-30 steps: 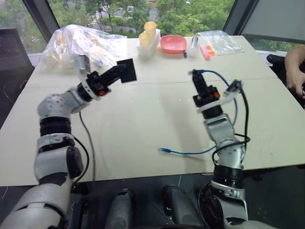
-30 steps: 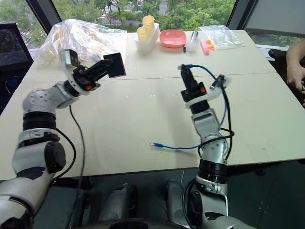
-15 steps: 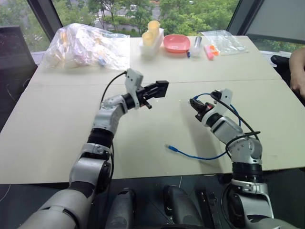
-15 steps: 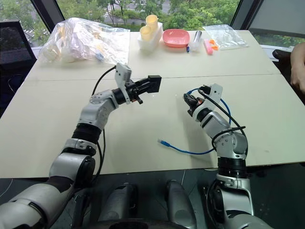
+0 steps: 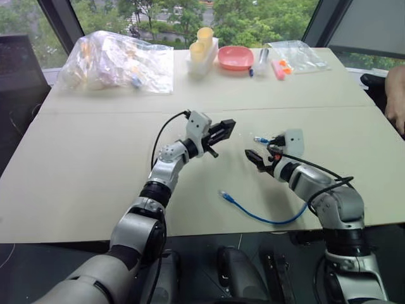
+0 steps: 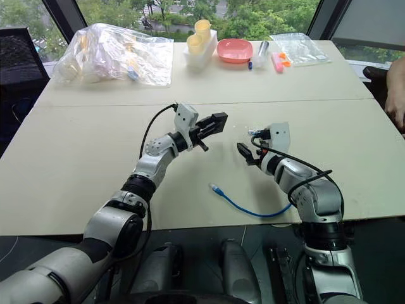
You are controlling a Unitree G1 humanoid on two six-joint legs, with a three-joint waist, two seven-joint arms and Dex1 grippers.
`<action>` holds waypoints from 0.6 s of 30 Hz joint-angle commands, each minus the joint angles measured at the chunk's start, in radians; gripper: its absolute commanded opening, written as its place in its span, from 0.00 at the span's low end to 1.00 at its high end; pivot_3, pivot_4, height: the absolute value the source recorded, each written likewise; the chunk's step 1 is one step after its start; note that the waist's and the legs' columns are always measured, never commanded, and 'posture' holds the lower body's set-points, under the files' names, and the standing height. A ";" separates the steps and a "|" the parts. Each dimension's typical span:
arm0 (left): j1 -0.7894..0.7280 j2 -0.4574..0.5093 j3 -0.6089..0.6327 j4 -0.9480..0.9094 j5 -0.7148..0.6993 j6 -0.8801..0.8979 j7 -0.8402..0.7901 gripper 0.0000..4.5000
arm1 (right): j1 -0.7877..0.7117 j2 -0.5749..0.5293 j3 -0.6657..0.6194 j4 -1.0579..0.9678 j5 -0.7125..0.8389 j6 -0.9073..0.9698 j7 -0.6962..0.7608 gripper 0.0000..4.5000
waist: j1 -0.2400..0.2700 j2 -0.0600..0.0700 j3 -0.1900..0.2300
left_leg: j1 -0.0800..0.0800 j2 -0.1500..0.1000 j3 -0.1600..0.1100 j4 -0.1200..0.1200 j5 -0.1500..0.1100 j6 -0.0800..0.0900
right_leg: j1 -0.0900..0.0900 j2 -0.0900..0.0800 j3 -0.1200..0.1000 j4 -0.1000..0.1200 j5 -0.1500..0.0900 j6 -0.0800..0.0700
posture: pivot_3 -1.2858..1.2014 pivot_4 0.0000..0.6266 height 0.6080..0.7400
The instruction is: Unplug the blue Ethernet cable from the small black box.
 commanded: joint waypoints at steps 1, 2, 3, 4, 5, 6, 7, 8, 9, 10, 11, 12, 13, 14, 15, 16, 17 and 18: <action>-0.015 -0.005 0.007 0.021 -0.001 -0.043 -0.011 0.11 | 0.014 0.009 -0.034 -0.081 0.012 -0.011 0.023 1.00 | -0.001 0.000 0.000 | 0.000 0.000 0.000 0.000 0.000 0.000 | 0.000 0.000 0.000 0.000 0.000 0.000 | 0.52 0.24 1.00; -0.015 -0.003 0.003 0.027 0.006 -0.057 -0.014 0.22 | 0.018 0.014 -0.038 -0.082 0.006 -0.018 0.023 1.00 | 0.000 0.000 0.000 | 0.001 0.000 0.000 0.000 0.000 0.000 | 0.000 0.000 0.000 0.000 0.000 0.000 | 0.52 0.24 1.00; -0.014 -0.001 -0.003 0.032 0.013 -0.063 -0.022 0.34 | 0.021 0.021 -0.042 -0.079 0.002 -0.025 0.024 1.00 | 0.000 0.000 0.000 | 0.001 0.000 0.000 0.000 0.000 0.000 | 0.001 0.000 0.000 0.000 0.000 0.000 | 0.52 0.24 1.00; -0.014 0.000 -0.005 0.036 0.015 -0.066 -0.028 0.41 | 0.022 0.027 -0.045 -0.077 -0.004 -0.031 0.025 1.00 | 0.001 0.000 0.000 | 0.001 0.000 0.000 0.000 0.000 0.000 | 0.001 0.000 0.000 0.000 0.000 0.000 | 0.52 0.24 1.00; -0.013 0.001 -0.006 0.038 0.019 -0.071 -0.027 0.50 | 0.023 0.033 -0.044 -0.073 -0.010 -0.038 0.027 1.00 | 0.001 0.000 0.000 | 0.001 0.000 0.000 0.000 0.000 0.000 | 0.001 0.000 0.000 0.000 0.000 0.000 | 0.52 0.24 1.00; -0.013 0.003 -0.005 0.037 0.021 -0.072 -0.027 0.59 | 0.023 0.038 -0.042 -0.070 -0.016 -0.043 0.029 1.00 | 0.001 0.000 0.000 | 0.001 0.000 0.000 0.000 0.000 0.000 | 0.001 0.000 0.000 0.000 0.000 0.000 | 0.52 0.24 1.00; -0.013 0.006 -0.003 0.033 0.021 -0.071 -0.028 0.66 | 0.023 0.041 -0.041 -0.069 -0.021 -0.047 0.031 1.00 | 0.001 0.000 0.000 | 0.001 0.000 0.000 0.000 0.000 0.000 | 0.001 0.000 0.000 0.000 0.000 0.000 | 0.52 0.24 1.00; -0.012 0.009 -0.002 0.024 0.021 -0.066 -0.030 0.74 | 0.023 0.044 -0.039 -0.068 -0.025 -0.051 0.035 1.00 | 0.001 0.000 0.000 | 0.001 0.000 0.000 0.000 0.000 0.000 | 0.001 0.000 0.000 0.000 0.000 0.000 | 0.52 0.24 1.00; -0.009 0.020 -0.001 -0.004 0.017 -0.044 -0.040 0.82 | 0.026 0.041 -0.034 -0.072 -0.032 -0.054 0.044 1.00 | 0.001 0.000 0.000 | 0.001 0.000 0.000 0.000 0.000 0.000 | 0.001 0.000 0.000 0.000 0.000 0.000 | 0.52 0.24 1.00; -0.004 0.035 -0.001 -0.047 0.011 -0.012 -0.049 0.89 | 0.032 0.034 -0.029 -0.079 -0.038 -0.059 0.056 1.00 | 0.000 0.000 0.000 | 0.001 0.000 0.000 0.000 0.000 0.000 | 0.001 0.000 0.000 0.000 0.000 0.000 | 0.52 0.24 1.00; 0.006 0.055 0.002 -0.111 0.001 0.030 -0.060 0.89 | 0.041 0.027 -0.029 -0.092 -0.038 -0.064 0.072 1.00 | -0.001 0.000 0.000 | 0.001 0.000 0.000 0.000 0.000 0.000 | 0.001 0.000 0.000 0.000 0.000 0.000 | 0.52 0.24 1.00; 0.030 0.092 0.009 -0.234 -0.024 0.116 -0.074 0.89 | 0.057 0.018 -0.044 -0.119 -0.019 -0.065 0.095 1.00 | -0.002 0.000 0.000 | 0.001 0.000 0.000 0.000 0.000 0.000 | 0.001 0.000 0.000 0.000 0.000 0.000 | 0.52 0.24 1.00; 0.061 0.138 0.017 -0.375 -0.056 0.225 -0.092 0.89 | 0.079 0.007 -0.061 -0.148 0.005 -0.067 0.126 1.00 | -0.005 0.000 0.000 | 0.001 0.000 0.000 0.000 0.000 0.000 | 0.001 0.000 0.000 0.000 0.000 0.000 | 0.52 0.24 1.00; 0.096 0.185 0.027 -0.509 -0.087 0.338 -0.103 0.89 | 0.102 -0.007 -0.073 -0.177 0.022 -0.073 0.159 1.00 | -0.007 0.000 0.000 | 0.001 0.001 -0.001 -0.001 0.000 0.000 | 0.001 0.001 0.000 0.000 0.000 0.000 | 0.52 0.24 1.00; 0.123 0.217 0.031 -0.604 -0.110 0.422 -0.105 0.89 | 0.119 -0.016 -0.080 -0.196 0.032 -0.078 0.181 1.00 | -0.009 0.000 0.000 | 0.001 0.001 -0.001 -0.001 0.000 0.000 | 0.001 0.001 0.000 0.001 0.000 0.000 | 0.52 0.24 1.00; 0.156 0.253 0.042 -0.696 -0.141 0.516 -0.100 0.89 | 0.137 -0.021 -0.089 -0.210 0.037 -0.085 0.196 1.00 | -0.009 0.000 0.000 | 0.002 0.002 -0.001 -0.002 0.000 0.000 | 0.001 0.001 0.000 0.001 0.000 0.000 | 0.52 0.24 1.00; 0.198 0.292 0.056 -0.779 -0.172 0.595 -0.095 0.89 | 0.154 -0.024 -0.099 -0.219 0.040 -0.095 0.207 1.00 | -0.008 0.001 0.000 | 0.002 0.002 -0.002 -0.002 0.000 0.001 | 0.001 0.001 0.000 0.001 0.000 0.001 | 0.52 0.24 1.00; 0.239 0.326 0.065 -0.849 -0.189 0.652 -0.088 0.89 | 0.168 -0.023 -0.109 -0.225 0.038 -0.109 0.213 1.00 | -0.007 0.001 -0.001 | 0.003 0.002 -0.001 -0.002 -0.001 0.001 | 0.001 0.001 0.000 0.002 0.000 0.001 | 0.52 0.24 1.00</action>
